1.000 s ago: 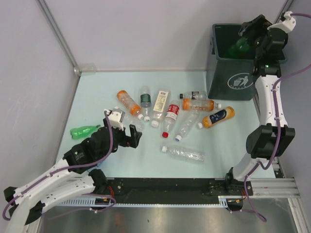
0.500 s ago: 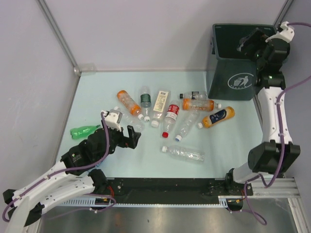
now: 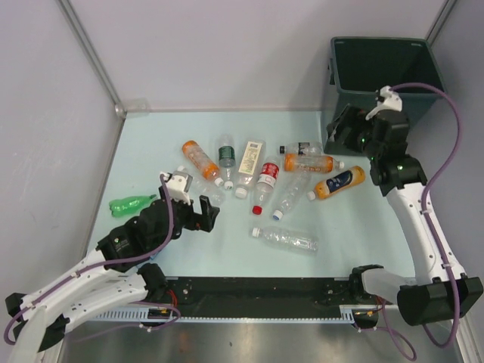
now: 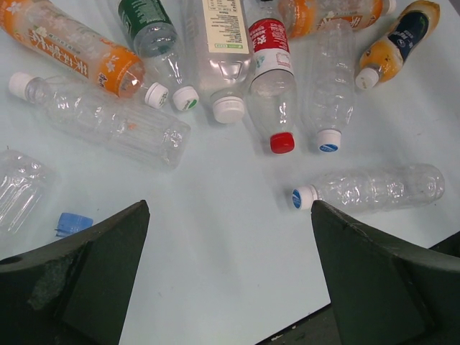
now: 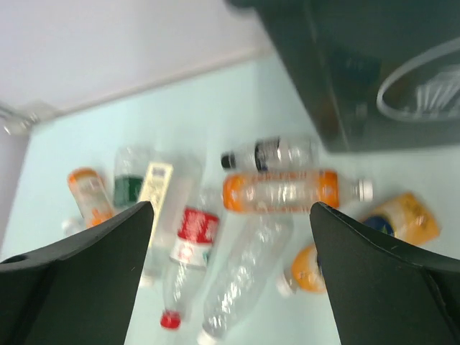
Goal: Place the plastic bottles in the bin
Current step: Pick up the plastic bottle at the center of the board.
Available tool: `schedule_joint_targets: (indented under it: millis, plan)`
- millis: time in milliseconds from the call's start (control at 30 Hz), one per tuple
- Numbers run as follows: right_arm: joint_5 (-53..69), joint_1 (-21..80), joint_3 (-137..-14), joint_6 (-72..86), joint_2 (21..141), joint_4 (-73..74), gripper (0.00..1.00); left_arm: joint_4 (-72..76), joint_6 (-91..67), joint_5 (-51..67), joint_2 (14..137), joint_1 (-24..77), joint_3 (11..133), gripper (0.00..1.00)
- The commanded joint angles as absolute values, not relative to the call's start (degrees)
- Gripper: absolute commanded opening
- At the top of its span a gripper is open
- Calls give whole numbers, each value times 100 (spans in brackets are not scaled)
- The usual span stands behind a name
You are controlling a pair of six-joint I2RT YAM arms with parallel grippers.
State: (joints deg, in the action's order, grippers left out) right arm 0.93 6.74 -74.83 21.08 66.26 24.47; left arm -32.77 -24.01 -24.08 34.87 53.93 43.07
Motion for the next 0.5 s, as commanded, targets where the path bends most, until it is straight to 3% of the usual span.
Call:
schedule_joint_targets:
  millis: [0,467]
  plan:
    - [-676,958,-6892,2372,6144,2751,95,-3252,-2549,-2610,3367,5370,4360,100]
    - [-1529,871,-4528,4191,5625,1846,93,-3129,-2479,-2418,3340,5379,4342,100]
